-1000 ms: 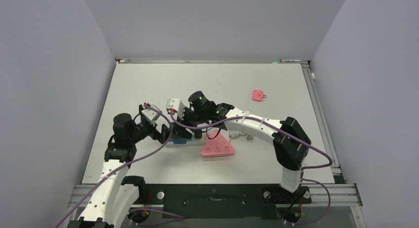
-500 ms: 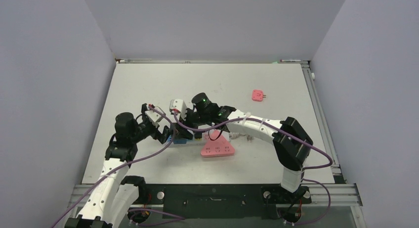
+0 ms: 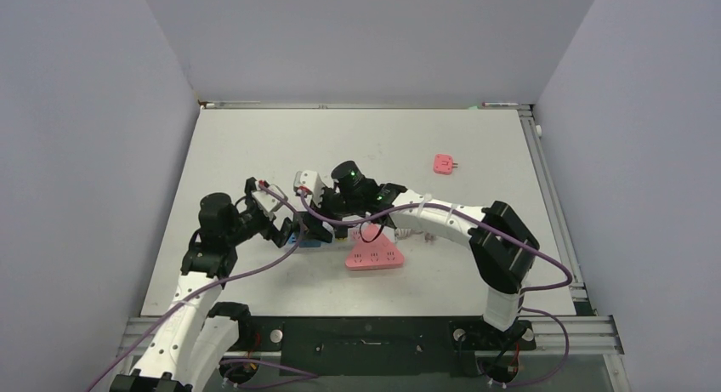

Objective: Insert the plug
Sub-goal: Insert the plug into the socket.

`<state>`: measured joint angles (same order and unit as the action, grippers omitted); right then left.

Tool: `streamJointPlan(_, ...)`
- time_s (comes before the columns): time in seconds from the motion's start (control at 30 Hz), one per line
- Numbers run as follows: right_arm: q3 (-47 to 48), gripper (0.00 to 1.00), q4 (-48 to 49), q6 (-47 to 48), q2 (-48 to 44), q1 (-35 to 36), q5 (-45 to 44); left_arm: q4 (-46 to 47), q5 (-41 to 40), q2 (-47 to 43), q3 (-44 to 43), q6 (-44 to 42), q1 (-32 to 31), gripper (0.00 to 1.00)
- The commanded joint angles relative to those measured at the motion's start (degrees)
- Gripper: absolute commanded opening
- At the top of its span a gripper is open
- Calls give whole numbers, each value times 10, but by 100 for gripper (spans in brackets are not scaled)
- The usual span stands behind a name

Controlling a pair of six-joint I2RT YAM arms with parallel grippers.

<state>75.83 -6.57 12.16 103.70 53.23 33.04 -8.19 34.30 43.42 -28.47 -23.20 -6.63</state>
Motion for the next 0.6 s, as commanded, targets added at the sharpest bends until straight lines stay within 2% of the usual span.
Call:
streamJointPlan(0.0, -27, 75, -18, -29, -8, -16, -25, -95, -37, 20, -6, -20, -1, 96)
streamJointPlan(0.1, -34, 88, 1, -42, -26, -23, -15, -102, -33, 26, -29, -13, -2, 97)
streamJointPlan(0.13, -33, 98, 1, -44, -29, -23, -16, -106, -31, 28, -34, -12, -2, 97)
streamJointPlan(0.17, -32, 91, 3, -47, -32, -24, -18, -108, -30, 29, -39, -11, -2, 97)
streamJointPlan(0.2, -31, 90, 7, -51, -36, -26, -20, -110, -31, 30, -42, -12, -2, 97)
streamJointPlan(0.57, -26, 90, 12, -86, -117, -72, -21, -122, -32, 38, -97, 12, -2, 98)
